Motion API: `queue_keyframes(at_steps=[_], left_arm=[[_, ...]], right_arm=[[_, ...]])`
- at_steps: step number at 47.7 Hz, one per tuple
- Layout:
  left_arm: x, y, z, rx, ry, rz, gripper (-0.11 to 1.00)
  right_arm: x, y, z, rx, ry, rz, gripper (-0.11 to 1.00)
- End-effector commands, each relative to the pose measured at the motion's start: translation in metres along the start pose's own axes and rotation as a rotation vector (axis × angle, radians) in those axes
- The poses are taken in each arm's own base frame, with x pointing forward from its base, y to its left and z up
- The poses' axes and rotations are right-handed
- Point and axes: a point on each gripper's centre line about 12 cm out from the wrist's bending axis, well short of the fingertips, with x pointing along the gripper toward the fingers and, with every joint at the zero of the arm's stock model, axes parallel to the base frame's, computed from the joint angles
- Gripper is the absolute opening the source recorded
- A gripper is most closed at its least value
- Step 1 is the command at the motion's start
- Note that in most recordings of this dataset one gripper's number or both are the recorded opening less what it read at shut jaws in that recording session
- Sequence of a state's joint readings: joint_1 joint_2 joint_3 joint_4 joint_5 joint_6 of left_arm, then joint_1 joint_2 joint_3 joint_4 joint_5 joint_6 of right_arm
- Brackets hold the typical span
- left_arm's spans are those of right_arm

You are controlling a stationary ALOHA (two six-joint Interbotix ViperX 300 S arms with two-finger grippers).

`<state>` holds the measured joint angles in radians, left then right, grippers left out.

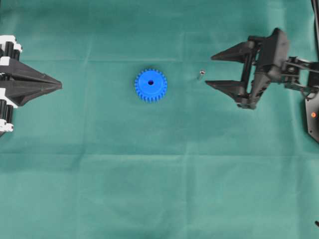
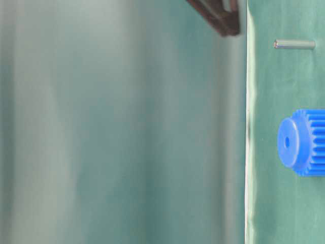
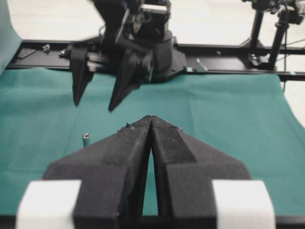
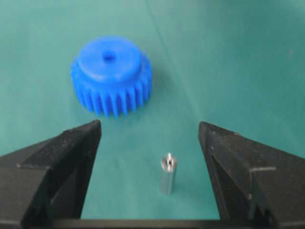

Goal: Insert the shaft placed at a random location into the center hole of the medium gear at another random location.
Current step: 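Move the open right gripper left over the silver shaft, then lower the right gripper and close it on the silver shaft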

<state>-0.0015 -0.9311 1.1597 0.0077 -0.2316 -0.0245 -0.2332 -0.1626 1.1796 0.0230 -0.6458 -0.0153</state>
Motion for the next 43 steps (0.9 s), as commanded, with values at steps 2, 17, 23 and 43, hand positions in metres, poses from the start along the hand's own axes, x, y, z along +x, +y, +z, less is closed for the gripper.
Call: queue_keyframes(at_steps=[2, 17, 23, 43], left_arm=[[0.002, 0.001, 0.007, 0.002, -0.017, 0.004, 0.00], [0.002, 0.003, 0.006, 0.000, -0.013, 0.015, 0.00], [0.002, 0.003, 0.006, 0.002, -0.011, 0.014, 0.00], [0.002, 0.003, 0.006, 0.000, -0.009, 0.015, 0.00]], right_arm=[[0.012, -0.003, -0.003, 0.008, -0.007, -0.019, 0.85], [0.032, -0.005, -0.019, 0.019, 0.031, -0.034, 0.85], [0.035, -0.005, -0.023, 0.024, 0.045, -0.039, 0.85], [0.035, -0.006, -0.024, 0.031, 0.050, -0.046, 0.52]])
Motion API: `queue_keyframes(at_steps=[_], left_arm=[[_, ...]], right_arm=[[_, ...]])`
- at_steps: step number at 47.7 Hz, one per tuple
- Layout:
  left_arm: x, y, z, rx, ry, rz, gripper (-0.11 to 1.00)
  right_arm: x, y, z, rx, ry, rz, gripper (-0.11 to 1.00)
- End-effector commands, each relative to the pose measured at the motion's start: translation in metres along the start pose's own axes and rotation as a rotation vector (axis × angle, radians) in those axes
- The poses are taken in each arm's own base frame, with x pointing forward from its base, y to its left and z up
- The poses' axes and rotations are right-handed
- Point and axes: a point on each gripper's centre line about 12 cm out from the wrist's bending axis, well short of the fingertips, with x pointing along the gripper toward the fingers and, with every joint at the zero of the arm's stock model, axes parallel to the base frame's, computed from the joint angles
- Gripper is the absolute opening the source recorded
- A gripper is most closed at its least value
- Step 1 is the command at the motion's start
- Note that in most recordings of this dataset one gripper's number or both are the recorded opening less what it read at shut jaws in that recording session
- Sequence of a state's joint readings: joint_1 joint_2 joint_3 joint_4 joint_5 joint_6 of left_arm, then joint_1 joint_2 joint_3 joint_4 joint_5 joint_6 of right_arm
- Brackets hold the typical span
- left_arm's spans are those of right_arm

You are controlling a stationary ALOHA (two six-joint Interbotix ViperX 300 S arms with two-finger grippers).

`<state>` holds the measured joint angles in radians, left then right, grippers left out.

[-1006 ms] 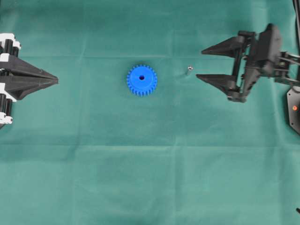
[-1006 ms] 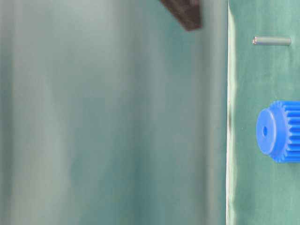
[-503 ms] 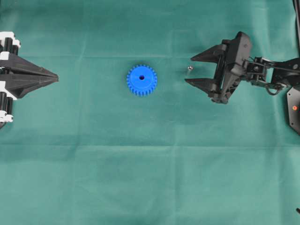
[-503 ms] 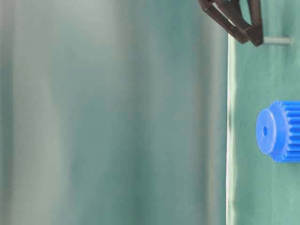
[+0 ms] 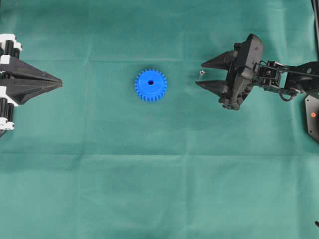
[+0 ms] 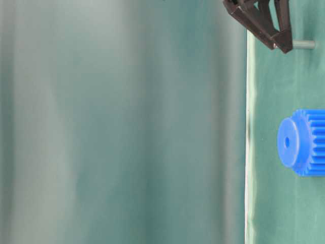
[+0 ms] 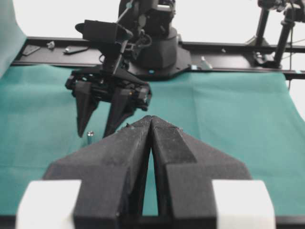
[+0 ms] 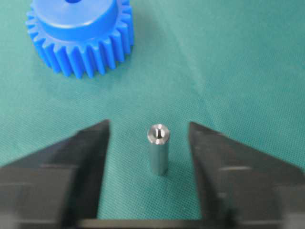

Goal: Insert the shaft placed at a random location into the center hole of the medium gear at another random location.
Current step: 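Lower the right gripper and close it on the silver shaft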

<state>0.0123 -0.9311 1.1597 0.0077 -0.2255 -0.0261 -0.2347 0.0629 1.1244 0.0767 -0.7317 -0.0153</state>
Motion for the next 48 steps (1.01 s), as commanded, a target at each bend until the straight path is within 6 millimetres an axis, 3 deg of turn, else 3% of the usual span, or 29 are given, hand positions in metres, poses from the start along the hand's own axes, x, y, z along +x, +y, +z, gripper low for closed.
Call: queue_keyframes(at_steps=[1, 6, 8, 20, 41, 48], left_arm=[[0.002, 0.000, 0.007, 0.002, -0.017, 0.001, 0.00], [0.002, 0.000, 0.006, 0.002, -0.015, 0.001, 0.00], [0.002, 0.000, 0.006, 0.003, -0.015, 0.001, 0.00], [0.002, 0.000, 0.006, 0.000, -0.015, 0.001, 0.00], [0.002, 0.000, 0.006, 0.000, -0.015, 0.001, 0.00], [0.002, 0.000, 0.006, 0.000, -0.015, 0.001, 0.00]], right_arm=[[0.002, -0.001, 0.009, -0.005, -0.035, -0.005, 0.45], [0.001, -0.001, 0.008, -0.007, -0.034, -0.005, 0.18], [0.001, -0.001, 0.008, -0.007, -0.034, -0.005, 0.14], [0.001, -0.001, 0.011, -0.006, -0.041, -0.004, 0.14], [-0.034, 0.002, 0.075, 0.006, -0.111, 0.018, 0.14], [-0.045, 0.003, 0.085, 0.001, -0.121, 0.025, 0.14]])
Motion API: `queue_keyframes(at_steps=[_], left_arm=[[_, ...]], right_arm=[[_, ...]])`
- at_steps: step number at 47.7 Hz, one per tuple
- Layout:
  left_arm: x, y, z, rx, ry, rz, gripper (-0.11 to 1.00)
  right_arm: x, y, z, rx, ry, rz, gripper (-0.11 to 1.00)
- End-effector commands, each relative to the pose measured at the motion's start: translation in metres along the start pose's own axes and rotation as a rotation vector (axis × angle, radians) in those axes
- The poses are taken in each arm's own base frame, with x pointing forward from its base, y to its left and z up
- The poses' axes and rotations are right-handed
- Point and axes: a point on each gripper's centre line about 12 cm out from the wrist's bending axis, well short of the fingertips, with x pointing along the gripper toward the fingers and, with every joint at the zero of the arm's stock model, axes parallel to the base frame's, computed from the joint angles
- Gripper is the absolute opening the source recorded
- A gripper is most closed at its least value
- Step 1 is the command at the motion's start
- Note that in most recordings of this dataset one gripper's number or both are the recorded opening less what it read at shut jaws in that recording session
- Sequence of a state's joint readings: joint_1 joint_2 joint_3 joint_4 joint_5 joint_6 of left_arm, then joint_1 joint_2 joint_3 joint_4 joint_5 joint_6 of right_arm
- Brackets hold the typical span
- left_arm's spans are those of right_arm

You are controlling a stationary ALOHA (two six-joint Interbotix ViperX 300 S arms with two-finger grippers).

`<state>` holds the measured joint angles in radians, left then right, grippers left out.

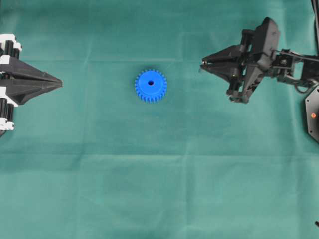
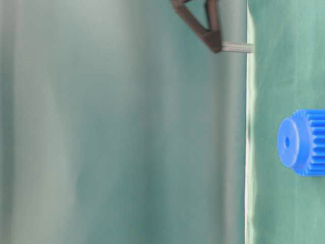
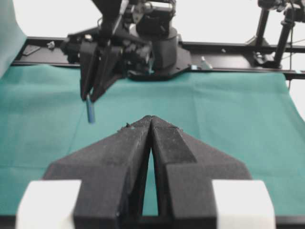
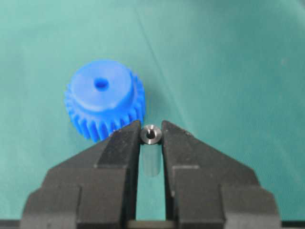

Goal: Insert the shaft placed at a random location into the center hole of the medium gear at another random location.
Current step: 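Lower the right gripper and close it on the silver shaft, then lift the shaft and carry it left over the blue gear's hole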

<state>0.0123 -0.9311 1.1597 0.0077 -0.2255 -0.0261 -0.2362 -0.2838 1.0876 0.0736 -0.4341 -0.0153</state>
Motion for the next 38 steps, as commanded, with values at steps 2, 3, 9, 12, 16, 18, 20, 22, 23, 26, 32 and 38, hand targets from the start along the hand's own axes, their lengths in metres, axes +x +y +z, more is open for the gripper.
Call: queue_keyframes(at_steps=[2, 3, 9, 12, 16, 18, 20, 22, 23, 26, 32, 38], left_arm=[[0.002, 0.000, 0.006, 0.000, -0.015, 0.001, 0.00], [0.002, 0.000, 0.006, 0.000, -0.015, 0.001, 0.00], [0.003, 0.000, 0.006, 0.000, -0.012, 0.001, 0.00], [0.003, 0.000, 0.006, 0.000, -0.012, 0.001, 0.00], [0.003, 0.000, 0.005, 0.000, -0.011, 0.001, 0.00], [0.003, 0.000, 0.005, 0.000, -0.011, 0.001, 0.00], [0.003, 0.000, 0.005, 0.001, -0.011, 0.001, 0.00], [0.003, 0.000, 0.005, 0.000, -0.011, 0.001, 0.00], [0.003, 0.000, 0.005, 0.001, -0.011, 0.001, 0.00], [0.003, 0.000, 0.005, 0.000, -0.011, 0.001, 0.00], [0.003, 0.000, 0.005, 0.000, -0.009, 0.001, 0.00], [0.003, 0.000, 0.005, 0.001, -0.009, 0.001, 0.00]], right_arm=[[-0.005, 0.000, 0.016, -0.012, -0.034, 0.002, 0.14], [-0.006, 0.000, 0.017, -0.012, -0.034, 0.002, 0.14], [-0.004, 0.000, 0.014, -0.012, -0.017, 0.002, 0.14], [-0.003, 0.000, 0.014, -0.012, -0.015, 0.002, 0.14], [-0.001, 0.000, 0.015, -0.012, -0.015, 0.002, 0.14], [0.000, 0.000, 0.015, -0.012, -0.015, 0.002, 0.14], [0.001, 0.000, 0.016, -0.012, -0.015, 0.002, 0.14], [0.004, 0.001, 0.016, -0.013, -0.012, 0.005, 0.14], [0.006, 0.002, 0.017, -0.013, -0.012, 0.005, 0.14], [0.011, 0.004, 0.019, -0.016, -0.014, 0.012, 0.14], [0.025, 0.010, 0.024, -0.022, -0.008, 0.026, 0.14], [0.044, 0.018, 0.032, -0.029, -0.009, 0.045, 0.14]])
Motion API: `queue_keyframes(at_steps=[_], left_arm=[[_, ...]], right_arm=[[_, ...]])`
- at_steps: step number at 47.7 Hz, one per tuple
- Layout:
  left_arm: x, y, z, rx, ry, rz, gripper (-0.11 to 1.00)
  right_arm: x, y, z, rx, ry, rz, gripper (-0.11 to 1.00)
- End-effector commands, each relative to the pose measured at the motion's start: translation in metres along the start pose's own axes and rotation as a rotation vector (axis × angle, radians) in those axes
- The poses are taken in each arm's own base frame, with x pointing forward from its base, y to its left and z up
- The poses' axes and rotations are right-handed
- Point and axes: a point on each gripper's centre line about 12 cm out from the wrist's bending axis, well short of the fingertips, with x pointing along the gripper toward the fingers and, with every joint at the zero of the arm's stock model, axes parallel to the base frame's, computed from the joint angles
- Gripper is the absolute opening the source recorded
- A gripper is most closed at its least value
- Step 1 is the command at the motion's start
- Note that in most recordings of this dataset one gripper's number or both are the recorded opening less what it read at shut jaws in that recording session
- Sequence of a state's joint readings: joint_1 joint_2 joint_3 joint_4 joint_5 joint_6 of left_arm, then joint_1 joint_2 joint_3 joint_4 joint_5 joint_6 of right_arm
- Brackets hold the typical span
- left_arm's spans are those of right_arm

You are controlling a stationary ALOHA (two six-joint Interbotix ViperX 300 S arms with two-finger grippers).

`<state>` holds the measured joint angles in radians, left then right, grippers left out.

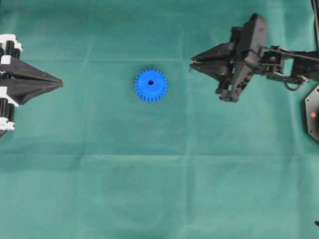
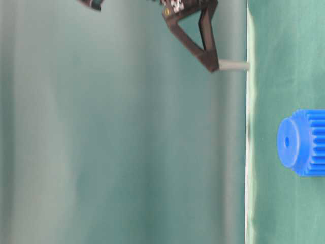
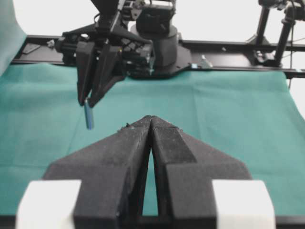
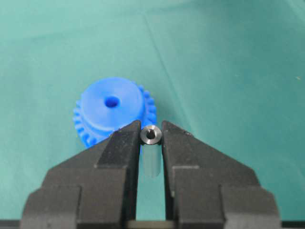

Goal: Insert the shaft placed at a random location into the center hole of the medium gear at another random location.
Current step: 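Lift the shaft and carry it left over the blue gear's hole, then align the shaft with the gear's center hole and push it down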

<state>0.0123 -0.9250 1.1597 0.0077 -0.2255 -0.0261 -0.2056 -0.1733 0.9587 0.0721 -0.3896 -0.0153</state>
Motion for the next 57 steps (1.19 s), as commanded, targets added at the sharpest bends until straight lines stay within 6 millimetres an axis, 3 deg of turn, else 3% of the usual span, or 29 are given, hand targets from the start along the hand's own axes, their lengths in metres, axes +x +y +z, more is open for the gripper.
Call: queue_keyframes(at_steps=[1, 23, 42, 57], left_arm=[[0.002, 0.000, 0.006, 0.001, -0.015, 0.001, 0.00], [0.002, 0.000, 0.006, 0.002, -0.015, 0.001, 0.00], [0.002, 0.000, 0.005, 0.003, -0.008, 0.001, 0.00], [0.002, 0.000, 0.005, 0.001, -0.008, 0.001, 0.00]], right_arm=[[0.014, 0.007, 0.018, -0.018, -0.033, 0.017, 0.14], [0.069, 0.024, 0.038, -0.032, -0.043, 0.049, 0.14], [0.073, 0.025, 0.036, -0.026, -0.038, 0.050, 0.14], [0.088, 0.026, 0.017, -0.014, -0.005, 0.047, 0.14]])
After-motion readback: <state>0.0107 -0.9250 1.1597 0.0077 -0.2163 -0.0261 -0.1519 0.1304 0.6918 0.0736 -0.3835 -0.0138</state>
